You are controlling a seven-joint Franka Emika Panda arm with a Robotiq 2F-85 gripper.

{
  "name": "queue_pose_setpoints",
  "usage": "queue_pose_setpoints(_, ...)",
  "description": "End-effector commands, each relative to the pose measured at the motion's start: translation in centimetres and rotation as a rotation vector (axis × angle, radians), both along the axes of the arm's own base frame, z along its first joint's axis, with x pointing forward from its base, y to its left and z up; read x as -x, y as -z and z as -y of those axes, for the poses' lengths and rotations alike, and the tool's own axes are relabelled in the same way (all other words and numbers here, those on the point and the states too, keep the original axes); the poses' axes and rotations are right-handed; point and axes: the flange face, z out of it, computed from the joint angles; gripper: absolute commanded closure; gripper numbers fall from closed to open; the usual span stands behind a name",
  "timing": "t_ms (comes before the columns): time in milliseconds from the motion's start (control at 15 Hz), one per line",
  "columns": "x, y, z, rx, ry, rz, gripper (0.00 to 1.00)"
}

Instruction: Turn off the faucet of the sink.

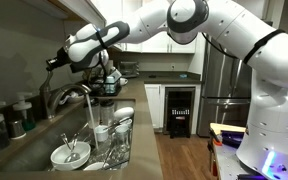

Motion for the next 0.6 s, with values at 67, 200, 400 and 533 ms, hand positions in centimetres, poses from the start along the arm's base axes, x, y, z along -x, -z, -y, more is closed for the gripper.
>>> queue_pose_setpoints(67, 1.6, 2.2, 0.5, 0.026, -0.018, -0.079, 0.97)
queue_pose_setpoints(200, 2.0, 2.2, 0.9, 0.052, -0.016, -0.101, 0.97)
queue_pose_setpoints(400, 2.5, 3.4, 1.7, 0.087, -0.009, -0.144, 0.97)
queue_pose_setpoints(533, 2.9, 4.6, 1.9, 0.096, -0.009, -0.176, 0.97)
